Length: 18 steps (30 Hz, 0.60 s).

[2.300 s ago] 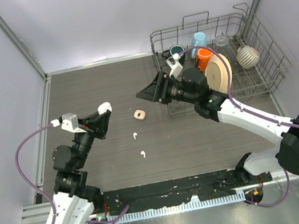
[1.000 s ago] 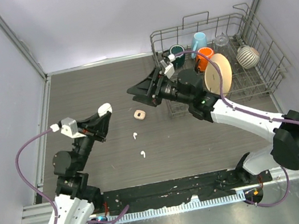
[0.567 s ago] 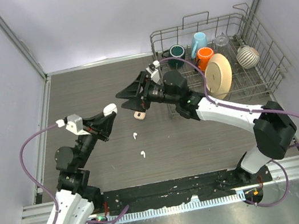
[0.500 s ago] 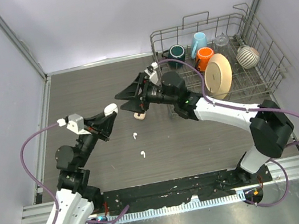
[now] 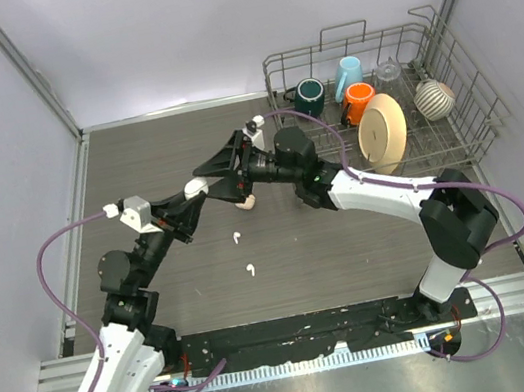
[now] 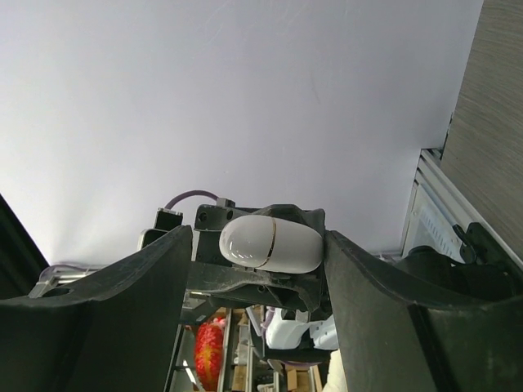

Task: Insert the wireless bluetooth earbuds into the charging case
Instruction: Pick up the charging case at the center of the board.

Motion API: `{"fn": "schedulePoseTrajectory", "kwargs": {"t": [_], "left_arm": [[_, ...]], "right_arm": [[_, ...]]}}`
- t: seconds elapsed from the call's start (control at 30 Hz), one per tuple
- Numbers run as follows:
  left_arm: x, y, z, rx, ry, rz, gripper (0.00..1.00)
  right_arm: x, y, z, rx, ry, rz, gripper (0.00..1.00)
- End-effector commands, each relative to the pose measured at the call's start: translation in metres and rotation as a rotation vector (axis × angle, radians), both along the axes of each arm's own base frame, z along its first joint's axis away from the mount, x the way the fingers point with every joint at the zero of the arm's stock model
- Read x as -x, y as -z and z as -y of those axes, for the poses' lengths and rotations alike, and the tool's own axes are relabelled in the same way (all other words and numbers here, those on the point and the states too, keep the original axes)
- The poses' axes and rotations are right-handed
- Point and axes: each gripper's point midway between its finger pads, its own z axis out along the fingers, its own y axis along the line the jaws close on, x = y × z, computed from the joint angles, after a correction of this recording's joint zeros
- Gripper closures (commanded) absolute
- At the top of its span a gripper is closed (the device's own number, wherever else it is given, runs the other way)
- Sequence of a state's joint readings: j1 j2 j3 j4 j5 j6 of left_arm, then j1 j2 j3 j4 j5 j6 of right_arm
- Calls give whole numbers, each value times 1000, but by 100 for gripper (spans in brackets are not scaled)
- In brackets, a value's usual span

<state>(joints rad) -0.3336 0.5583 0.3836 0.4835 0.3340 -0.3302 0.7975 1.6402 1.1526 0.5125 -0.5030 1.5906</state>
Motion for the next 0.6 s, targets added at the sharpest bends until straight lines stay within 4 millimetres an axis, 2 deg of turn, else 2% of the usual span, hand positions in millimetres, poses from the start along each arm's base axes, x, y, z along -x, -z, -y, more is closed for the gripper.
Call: {"fn": "schedulePoseTrajectory", "kwargs": {"t": [0.0,0.13,0.23,0.27,0.33,0.57], "left_arm": [[3,-29,-1,8,0,103,97],[3,-29,-1,7,-2,104,97],[3,-30,-2,4,-7,108,97],[3,-30,-2,2,-6,108,96],[3,-29,-2,-4,-6,108,96],[0,-25,0,-17,-2,93,96]], "right_arm": [[16,-37,-3,-99,-67,46,30],[16,-38,-3,-101,-70,44,30],[17,-40,-4,-110,-76,38,35],[18,-40,-4,-116,-80,31,42],[18,-41,-4,-125,-83,28,48],[24,-39,-8,-131,-113,22,43]]}}
